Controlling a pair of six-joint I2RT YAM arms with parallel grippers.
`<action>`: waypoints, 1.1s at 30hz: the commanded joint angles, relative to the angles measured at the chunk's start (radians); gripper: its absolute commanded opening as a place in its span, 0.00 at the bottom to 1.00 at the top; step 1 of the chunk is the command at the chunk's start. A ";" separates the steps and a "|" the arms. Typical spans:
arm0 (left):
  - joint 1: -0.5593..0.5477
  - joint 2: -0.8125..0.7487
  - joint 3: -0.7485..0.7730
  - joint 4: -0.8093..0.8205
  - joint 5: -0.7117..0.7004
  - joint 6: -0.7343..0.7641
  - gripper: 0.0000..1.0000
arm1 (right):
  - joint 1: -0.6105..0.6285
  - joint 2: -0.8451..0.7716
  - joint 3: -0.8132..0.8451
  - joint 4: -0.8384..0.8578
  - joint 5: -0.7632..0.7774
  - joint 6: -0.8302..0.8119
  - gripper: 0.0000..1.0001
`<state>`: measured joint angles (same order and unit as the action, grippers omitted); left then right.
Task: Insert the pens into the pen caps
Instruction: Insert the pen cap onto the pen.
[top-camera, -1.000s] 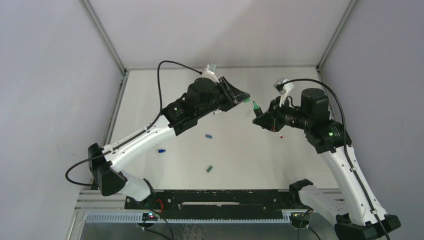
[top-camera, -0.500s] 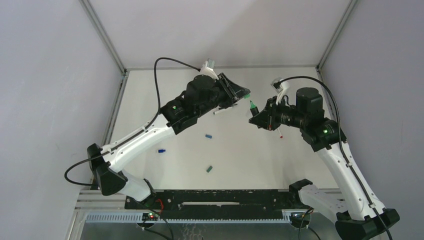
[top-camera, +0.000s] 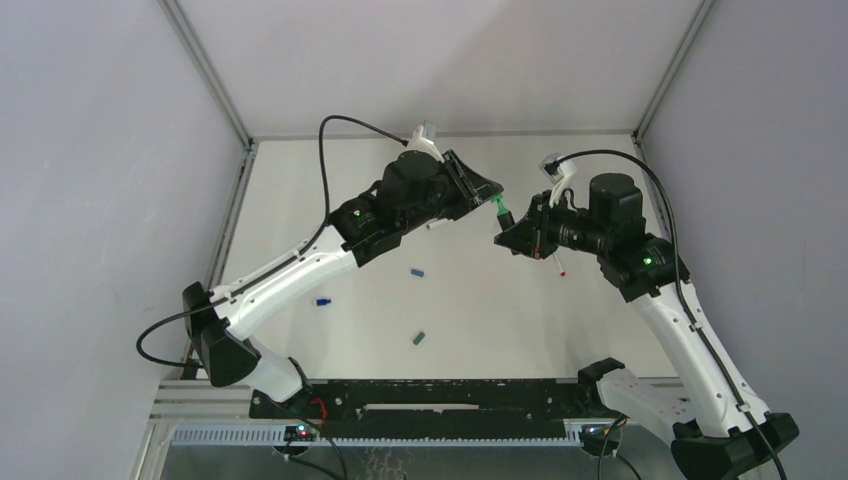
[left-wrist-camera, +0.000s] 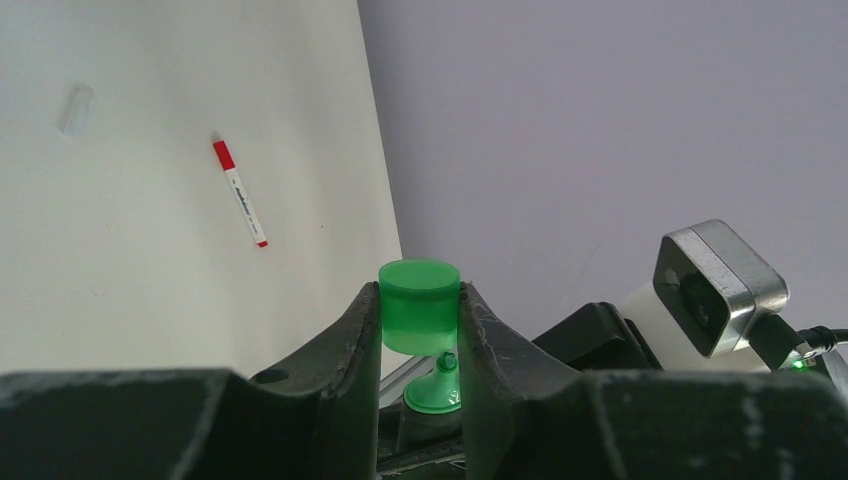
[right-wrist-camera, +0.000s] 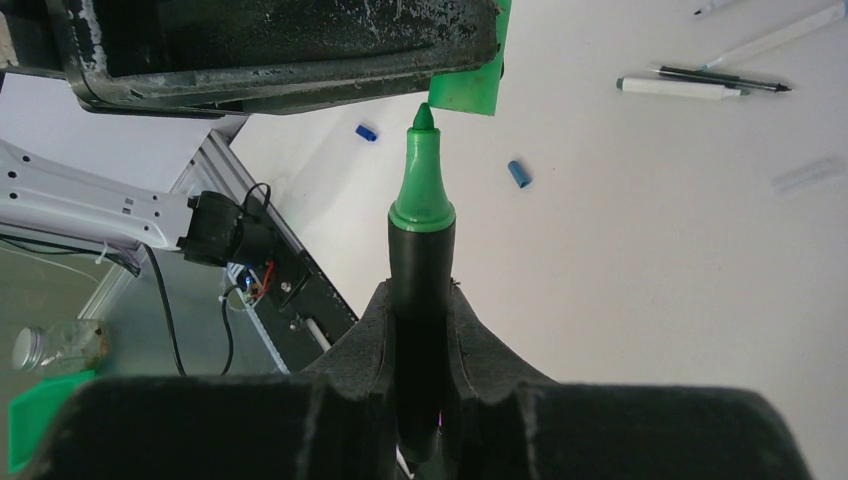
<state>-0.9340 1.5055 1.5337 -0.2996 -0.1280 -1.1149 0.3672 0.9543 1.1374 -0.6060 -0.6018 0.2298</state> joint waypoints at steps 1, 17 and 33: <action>-0.006 -0.007 0.064 0.016 0.005 0.026 0.05 | 0.007 0.004 0.003 0.029 0.011 0.025 0.00; -0.006 -0.019 0.055 0.019 -0.002 0.029 0.06 | 0.009 -0.015 -0.024 0.015 0.001 0.031 0.00; -0.010 -0.014 0.056 0.024 0.025 0.029 0.06 | 0.009 -0.002 -0.006 0.045 0.027 0.036 0.00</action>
<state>-0.9363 1.5055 1.5337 -0.3019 -0.1200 -1.1072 0.3691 0.9558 1.1107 -0.5991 -0.5961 0.2485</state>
